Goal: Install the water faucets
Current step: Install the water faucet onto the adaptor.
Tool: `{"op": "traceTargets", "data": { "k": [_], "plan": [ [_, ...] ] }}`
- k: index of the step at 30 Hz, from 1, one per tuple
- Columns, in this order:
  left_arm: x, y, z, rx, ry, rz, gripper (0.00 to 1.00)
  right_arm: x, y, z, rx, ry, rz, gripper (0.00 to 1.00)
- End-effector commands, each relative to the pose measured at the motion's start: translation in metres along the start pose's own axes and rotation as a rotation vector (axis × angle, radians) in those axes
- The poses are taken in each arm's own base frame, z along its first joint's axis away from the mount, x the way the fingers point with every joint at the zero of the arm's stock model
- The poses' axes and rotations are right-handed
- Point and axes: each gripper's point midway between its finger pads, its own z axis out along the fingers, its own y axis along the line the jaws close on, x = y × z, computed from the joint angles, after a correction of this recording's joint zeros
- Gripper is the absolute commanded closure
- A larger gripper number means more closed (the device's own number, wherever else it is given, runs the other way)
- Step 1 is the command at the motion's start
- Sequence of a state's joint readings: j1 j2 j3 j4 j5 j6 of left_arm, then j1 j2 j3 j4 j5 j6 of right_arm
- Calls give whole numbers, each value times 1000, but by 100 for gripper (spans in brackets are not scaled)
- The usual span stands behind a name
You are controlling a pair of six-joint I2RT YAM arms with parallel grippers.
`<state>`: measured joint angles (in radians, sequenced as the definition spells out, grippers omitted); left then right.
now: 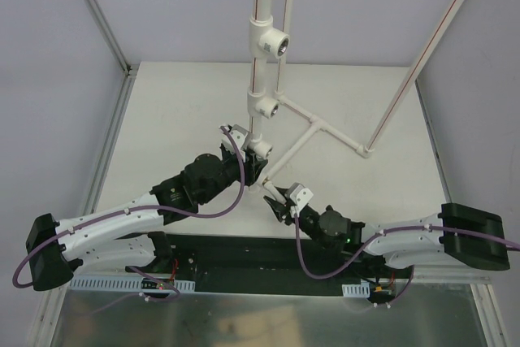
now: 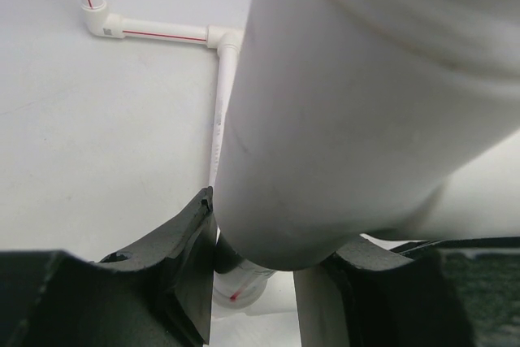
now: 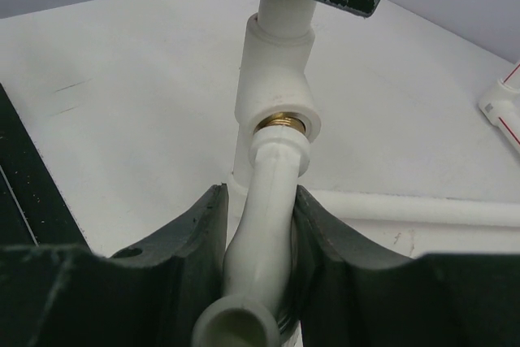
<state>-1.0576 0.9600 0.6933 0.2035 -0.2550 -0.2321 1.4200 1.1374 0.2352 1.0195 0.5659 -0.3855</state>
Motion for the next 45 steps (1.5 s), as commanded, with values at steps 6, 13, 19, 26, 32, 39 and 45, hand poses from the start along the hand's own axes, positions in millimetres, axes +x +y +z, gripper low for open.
{"op": "traceTargets", "data": {
  "k": [6,13,19,26,32,39,45],
  "plan": [
    [13,-101,-36,456,147,-159,100,15,16,2,-192,43,-49,100],
    [13,-102,-38,464,147,-166,100,17,1,7,-152,40,-35,100],
    [11,-102,-40,468,142,-170,100,19,-10,10,-116,40,-19,100],
    [11,-103,-41,471,144,-176,100,19,-13,14,-100,38,31,100],
    [12,-103,-40,471,149,-174,100,25,-5,17,-97,49,191,100],
    [12,-105,-40,480,150,-172,100,28,2,21,-54,30,486,100],
    [12,-106,-39,481,156,-172,100,30,3,23,-3,2,743,100]
  ]
}}
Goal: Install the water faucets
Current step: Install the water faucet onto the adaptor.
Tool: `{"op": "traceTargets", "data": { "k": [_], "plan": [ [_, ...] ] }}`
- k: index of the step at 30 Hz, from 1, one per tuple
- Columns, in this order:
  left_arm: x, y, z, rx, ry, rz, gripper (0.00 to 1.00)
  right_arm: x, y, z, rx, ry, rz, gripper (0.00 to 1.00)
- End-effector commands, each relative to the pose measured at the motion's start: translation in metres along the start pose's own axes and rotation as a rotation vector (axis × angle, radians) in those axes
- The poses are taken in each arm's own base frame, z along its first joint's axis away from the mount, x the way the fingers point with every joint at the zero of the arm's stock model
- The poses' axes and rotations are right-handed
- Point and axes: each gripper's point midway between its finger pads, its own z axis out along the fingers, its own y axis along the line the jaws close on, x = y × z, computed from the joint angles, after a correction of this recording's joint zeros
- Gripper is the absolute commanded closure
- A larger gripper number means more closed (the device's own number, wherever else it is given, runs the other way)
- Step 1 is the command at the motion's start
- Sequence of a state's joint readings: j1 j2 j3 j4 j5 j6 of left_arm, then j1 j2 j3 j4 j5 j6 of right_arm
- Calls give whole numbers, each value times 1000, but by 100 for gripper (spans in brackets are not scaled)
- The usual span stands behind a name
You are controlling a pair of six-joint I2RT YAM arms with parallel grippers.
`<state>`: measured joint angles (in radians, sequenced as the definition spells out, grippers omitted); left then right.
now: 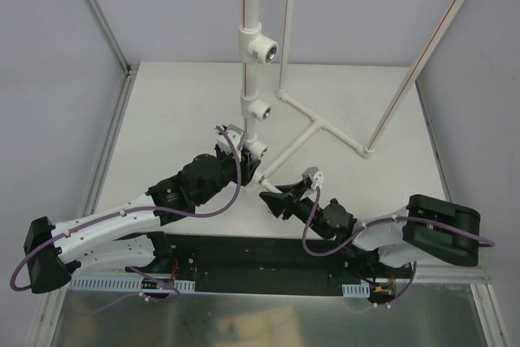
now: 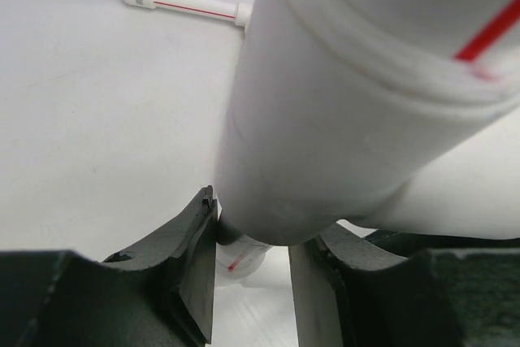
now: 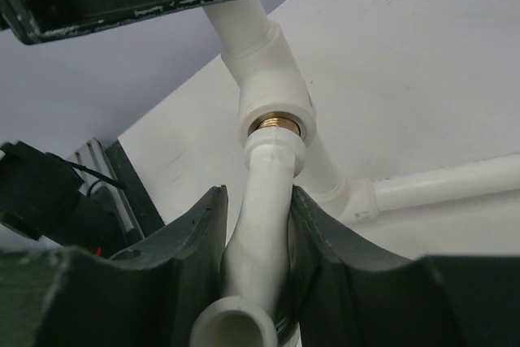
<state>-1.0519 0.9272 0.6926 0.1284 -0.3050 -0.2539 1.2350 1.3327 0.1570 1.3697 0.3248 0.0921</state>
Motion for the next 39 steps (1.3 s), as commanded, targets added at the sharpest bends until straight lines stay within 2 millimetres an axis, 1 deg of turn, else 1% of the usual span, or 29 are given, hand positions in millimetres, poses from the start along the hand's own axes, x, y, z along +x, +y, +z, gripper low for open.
{"op": "traceTargets", "data": {
  "k": [1,7,11,15,20,24,29,32,39],
  "plan": [
    [9,-118,-38,548,140,-149,100,19,-9,6,89,30,274,100],
    [9,-117,-38,547,140,-149,100,12,-6,8,121,-38,580,100],
    [9,-118,-39,547,138,-149,100,13,-3,9,135,-50,780,100],
    [9,-117,-39,544,137,-149,100,9,4,10,129,-58,917,100],
    [9,-118,-40,550,140,-150,100,4,3,7,145,-83,1105,100],
    [9,-117,-39,549,141,-150,100,-3,8,8,130,-86,1290,100],
    [9,-117,-40,547,138,-149,100,-12,17,10,96,-73,1461,100],
    [9,-116,-40,544,135,-148,100,-15,20,10,87,-65,1549,100],
    [12,-111,-40,527,134,-145,100,-17,28,9,72,-1,1782,100]
  ]
}}
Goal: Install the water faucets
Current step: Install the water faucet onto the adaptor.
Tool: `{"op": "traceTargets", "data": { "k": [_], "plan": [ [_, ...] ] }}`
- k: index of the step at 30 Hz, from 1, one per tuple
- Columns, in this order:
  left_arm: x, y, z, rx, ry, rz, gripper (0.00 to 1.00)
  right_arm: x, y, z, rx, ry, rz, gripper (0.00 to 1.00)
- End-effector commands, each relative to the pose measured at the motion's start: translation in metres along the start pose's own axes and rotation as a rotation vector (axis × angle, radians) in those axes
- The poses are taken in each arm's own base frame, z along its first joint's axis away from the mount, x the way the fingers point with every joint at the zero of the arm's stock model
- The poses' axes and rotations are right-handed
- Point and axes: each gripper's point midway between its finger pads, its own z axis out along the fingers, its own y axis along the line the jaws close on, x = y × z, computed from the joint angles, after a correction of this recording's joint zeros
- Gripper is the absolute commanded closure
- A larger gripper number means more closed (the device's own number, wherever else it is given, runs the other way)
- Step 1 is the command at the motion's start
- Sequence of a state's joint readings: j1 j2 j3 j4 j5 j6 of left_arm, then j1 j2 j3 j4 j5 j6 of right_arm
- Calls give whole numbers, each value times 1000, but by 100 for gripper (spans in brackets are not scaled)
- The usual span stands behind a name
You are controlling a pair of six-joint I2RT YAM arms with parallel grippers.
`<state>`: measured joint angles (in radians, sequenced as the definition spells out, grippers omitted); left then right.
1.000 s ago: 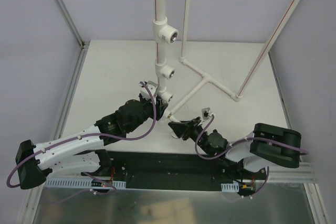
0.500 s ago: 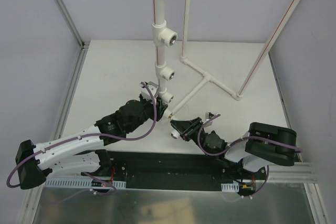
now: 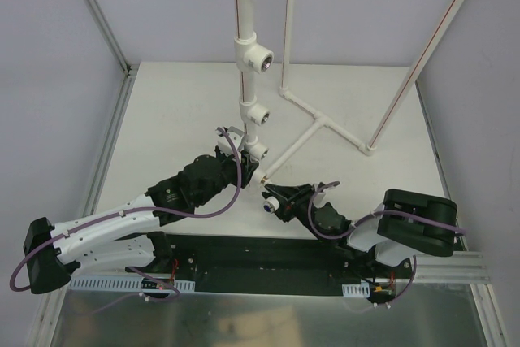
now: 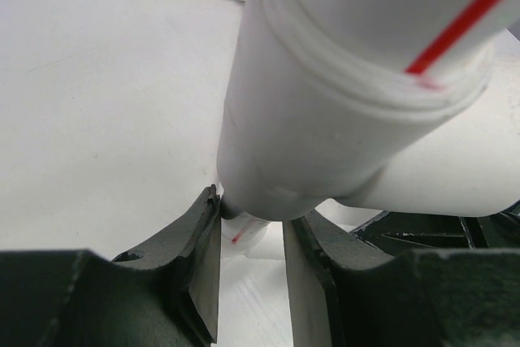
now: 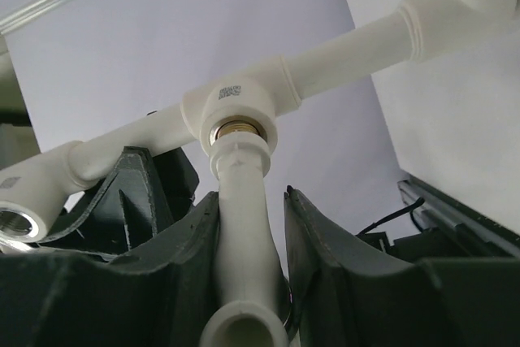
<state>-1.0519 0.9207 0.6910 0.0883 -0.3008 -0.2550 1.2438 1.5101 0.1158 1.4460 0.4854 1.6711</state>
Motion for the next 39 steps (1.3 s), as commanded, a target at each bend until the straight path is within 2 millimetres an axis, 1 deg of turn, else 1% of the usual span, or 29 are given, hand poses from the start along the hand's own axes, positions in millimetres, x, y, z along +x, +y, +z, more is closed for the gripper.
{"op": "traceTargets", "data": {
  "k": [1,3,5,10,14,21,22,23,27,28,30,34,36,37,39],
  "plan": [
    [3,-115,-38,538,98,-147,100,35,18,2,11,164,282,100],
    [5,-113,-38,532,99,-148,100,39,18,2,28,188,337,100],
    [5,-112,-37,525,98,-149,100,41,18,2,36,199,356,100],
    [6,-106,-38,503,84,-151,100,37,14,-4,63,199,391,100],
    [8,-102,-36,484,77,-155,100,35,13,-12,68,202,401,100],
    [9,-100,-34,474,73,-155,100,35,11,-18,85,217,407,77],
    [9,-101,-34,478,73,-155,100,35,10,-18,88,216,403,70],
    [10,-101,-34,477,74,-156,100,35,10,-18,88,218,404,65],
    [10,-102,-35,485,76,-157,100,36,10,-18,89,221,400,55],
    [11,-102,-35,484,79,-157,100,35,9,-18,90,219,396,50],
    [11,-103,-35,487,79,-158,100,35,9,-19,89,217,393,46],
    [10,-103,-35,490,76,-157,100,33,11,-20,78,210,384,45],
    [11,-102,-35,488,77,-157,100,31,11,-20,72,204,379,46],
    [9,-103,-35,489,73,-158,100,30,11,-21,69,200,375,51],
    [9,-103,-35,489,73,-158,100,28,12,-21,62,191,363,66]
  ]
}}
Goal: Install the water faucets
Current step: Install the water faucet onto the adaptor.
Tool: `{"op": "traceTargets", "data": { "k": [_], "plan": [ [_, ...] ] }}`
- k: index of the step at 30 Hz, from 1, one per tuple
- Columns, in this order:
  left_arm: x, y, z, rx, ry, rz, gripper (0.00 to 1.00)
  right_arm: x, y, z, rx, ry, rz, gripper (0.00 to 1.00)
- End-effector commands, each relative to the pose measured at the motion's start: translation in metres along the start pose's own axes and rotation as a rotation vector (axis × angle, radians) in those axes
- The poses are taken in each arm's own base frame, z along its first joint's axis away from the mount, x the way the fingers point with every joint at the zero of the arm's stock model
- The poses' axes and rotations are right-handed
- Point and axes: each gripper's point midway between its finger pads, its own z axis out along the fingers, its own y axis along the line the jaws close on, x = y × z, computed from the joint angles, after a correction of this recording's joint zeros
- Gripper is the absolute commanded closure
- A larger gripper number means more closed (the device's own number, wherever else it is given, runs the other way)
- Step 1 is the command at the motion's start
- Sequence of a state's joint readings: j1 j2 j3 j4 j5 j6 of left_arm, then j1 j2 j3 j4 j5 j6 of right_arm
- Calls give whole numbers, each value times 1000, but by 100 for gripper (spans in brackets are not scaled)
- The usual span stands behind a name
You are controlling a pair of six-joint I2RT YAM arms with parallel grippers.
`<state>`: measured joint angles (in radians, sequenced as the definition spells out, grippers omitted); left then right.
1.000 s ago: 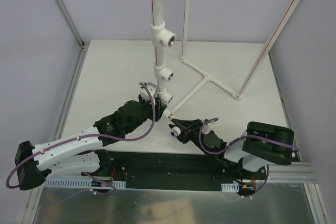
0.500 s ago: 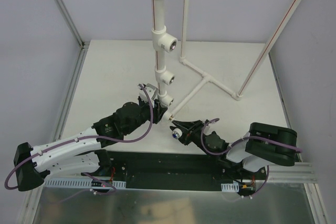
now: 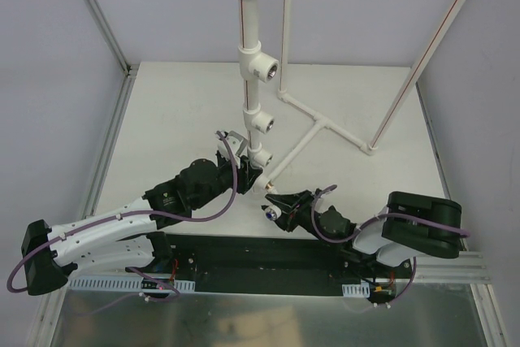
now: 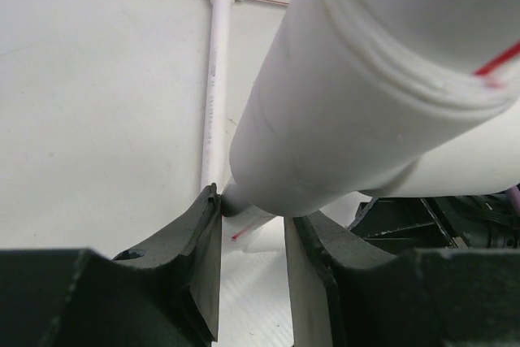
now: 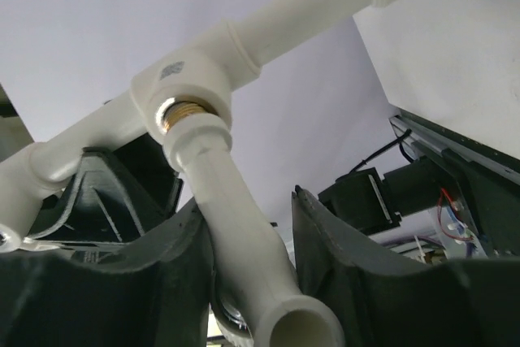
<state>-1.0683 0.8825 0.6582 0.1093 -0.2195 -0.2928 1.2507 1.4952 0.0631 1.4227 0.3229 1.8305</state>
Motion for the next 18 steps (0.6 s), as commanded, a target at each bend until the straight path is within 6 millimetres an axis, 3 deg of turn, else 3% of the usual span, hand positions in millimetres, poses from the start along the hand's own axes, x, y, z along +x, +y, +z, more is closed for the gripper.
{"op": "traceTargets", "data": {
  "k": [1,3,5,9,12,16,18],
  "plan": [
    [8,-86,-18,388,69,-119,100,17,31,-5,-77,79,209,74],
    [9,-87,-18,392,75,-118,100,15,31,-5,-83,70,184,90],
    [6,-89,-18,399,67,-119,100,14,30,-4,-86,63,152,100],
    [8,-91,-16,409,70,-117,99,15,21,1,-62,69,88,100],
    [5,-93,-15,426,46,-119,78,15,16,6,-50,76,13,100],
    [2,-94,-15,449,-9,-121,39,11,17,9,-58,77,-75,100],
    [0,-93,-14,450,-41,-116,30,11,20,10,-67,83,-103,100]
  ]
}}
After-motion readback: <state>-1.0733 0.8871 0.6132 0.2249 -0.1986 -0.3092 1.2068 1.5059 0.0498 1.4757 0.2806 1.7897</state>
